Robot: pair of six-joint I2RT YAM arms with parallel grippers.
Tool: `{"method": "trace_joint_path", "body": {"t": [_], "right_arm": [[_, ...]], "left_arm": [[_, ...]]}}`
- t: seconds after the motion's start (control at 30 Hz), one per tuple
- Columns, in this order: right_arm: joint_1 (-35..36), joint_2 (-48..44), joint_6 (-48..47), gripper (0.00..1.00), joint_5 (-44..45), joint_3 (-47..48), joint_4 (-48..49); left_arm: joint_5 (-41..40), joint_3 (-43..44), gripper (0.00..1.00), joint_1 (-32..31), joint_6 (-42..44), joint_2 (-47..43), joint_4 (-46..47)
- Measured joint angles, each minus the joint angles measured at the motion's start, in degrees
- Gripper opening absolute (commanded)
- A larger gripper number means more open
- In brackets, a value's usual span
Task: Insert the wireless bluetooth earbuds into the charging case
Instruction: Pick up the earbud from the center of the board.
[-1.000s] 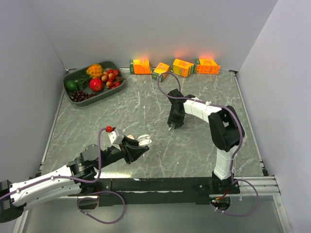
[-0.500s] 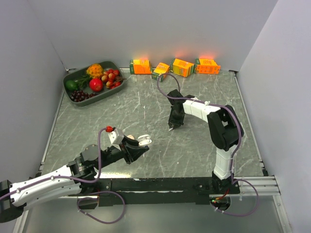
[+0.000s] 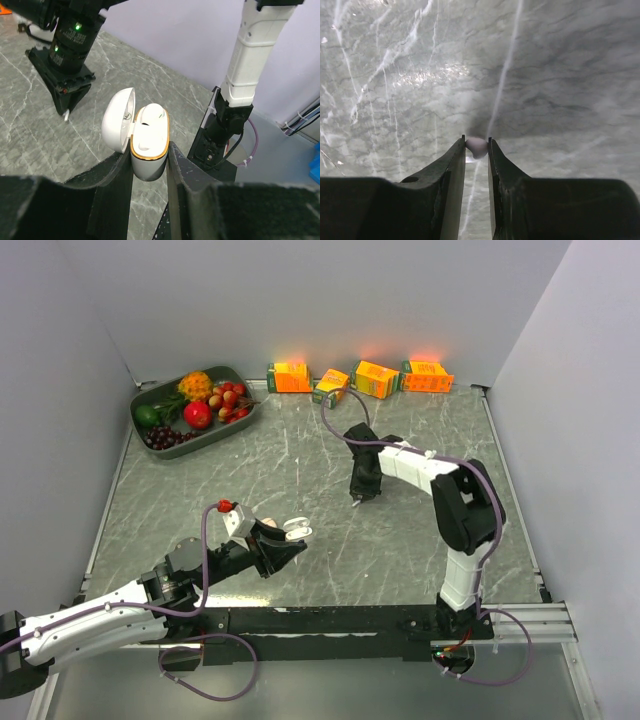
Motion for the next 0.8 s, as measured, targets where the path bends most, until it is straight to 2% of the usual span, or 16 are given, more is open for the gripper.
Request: {"method": "trace_joint_path", "body": {"t": [0.13, 0.4, 0.63, 0.8], "right_arm": [[2.3, -7.1, -3.0, 0.00, 7.1, -0.6, -0.5], [12.0, -29.9, -11.9, 0.00, 21.3, 1.4, -0.2], [21.1, -40.5, -22.3, 0.00, 28.4, 4.4, -1.3], [26.8, -42.9, -27.3, 0.00, 27.3, 10.8, -5.4]], "left_arm": [[-0.2, 0.0, 0.01, 0.0, 0.0, 0.0, 0.0], [-2.8, -0.2, 0.01, 0.0, 0.4, 2.0, 1.8], [-3.5, 0.9, 0.01, 0.0, 4.5, 10.9, 6.4], [-3.1, 4.5, 0.01, 0.0, 8.6, 18.9, 9.6]]}}
